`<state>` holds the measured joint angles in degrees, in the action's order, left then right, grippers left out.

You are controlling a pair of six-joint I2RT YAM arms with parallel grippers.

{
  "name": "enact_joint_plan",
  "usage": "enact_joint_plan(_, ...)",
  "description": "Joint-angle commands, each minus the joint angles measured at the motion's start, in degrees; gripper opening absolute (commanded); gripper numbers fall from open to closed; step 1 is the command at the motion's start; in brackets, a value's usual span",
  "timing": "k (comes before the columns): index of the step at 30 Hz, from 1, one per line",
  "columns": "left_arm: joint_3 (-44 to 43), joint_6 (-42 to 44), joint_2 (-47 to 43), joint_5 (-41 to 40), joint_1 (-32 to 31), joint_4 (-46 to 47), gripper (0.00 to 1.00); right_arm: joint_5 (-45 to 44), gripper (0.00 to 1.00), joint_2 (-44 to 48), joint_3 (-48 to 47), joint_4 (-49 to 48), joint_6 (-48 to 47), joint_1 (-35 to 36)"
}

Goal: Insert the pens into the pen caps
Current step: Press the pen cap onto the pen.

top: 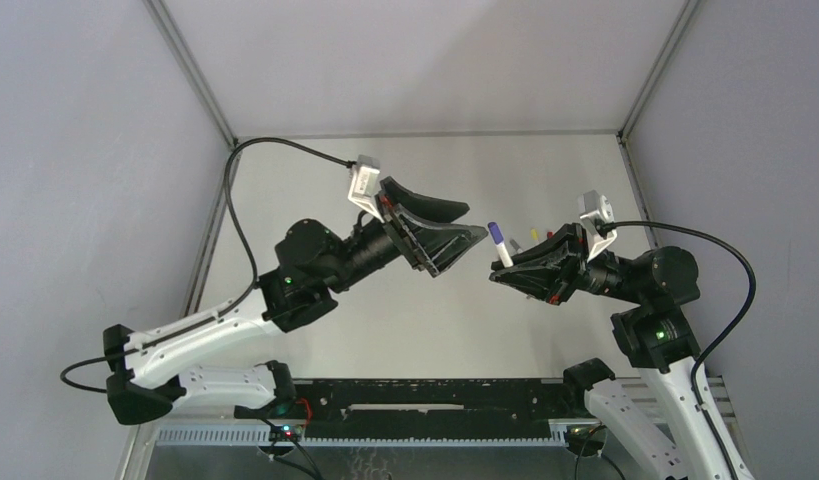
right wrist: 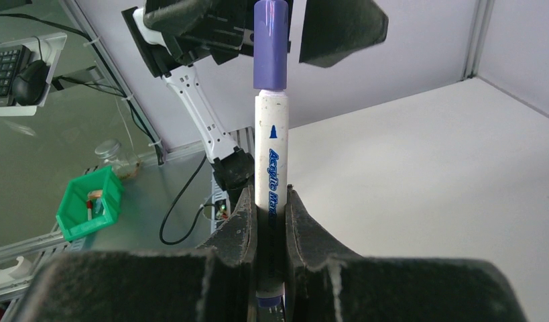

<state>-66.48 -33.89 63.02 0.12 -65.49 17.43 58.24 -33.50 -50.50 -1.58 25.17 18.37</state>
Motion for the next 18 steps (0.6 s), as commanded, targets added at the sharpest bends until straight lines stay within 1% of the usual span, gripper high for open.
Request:
enact_joint_plan(1,-4.79,2.16,2.09,-3.19,-2.00,1.54,0.82,0.44,0.00,0.00,0.53,-2.38,2.40,-0.61)
enact_joint_plan(6,-4.98,2.14,2.72,-4.70,-2.87,2.69,0.78,1.05,0.00,-0.19,0.56,-2.52,2.34,-0.66)
enact_joint_plan(10,-3.88,3.05,0.86,-4.78,-2.81,2.52,0.78,1.54,0.00,-0.69,0.50,-3.15,2.32,-0.70)
enact_joint_plan(12,-2.99,4.99,-1.47,-4.63,-2.69,1.29,0.84,1.98,0.00,-0.93,0.49,-3.90,2.11,-0.78)
enact_joint_plan(15,-1.95,7.91,-6.17,-1.24,-0.30,-2.28,0.97,3.80,0.00,-1.98,-0.14,-3.58,-0.59,-1.14)
enact_joint_plan(18,-1.34,8.31,-8.72,9.17,3.54,-4.67,1.00,5.80,0.00,-3.50,-0.64,-4.31,-1.42,-1.10)
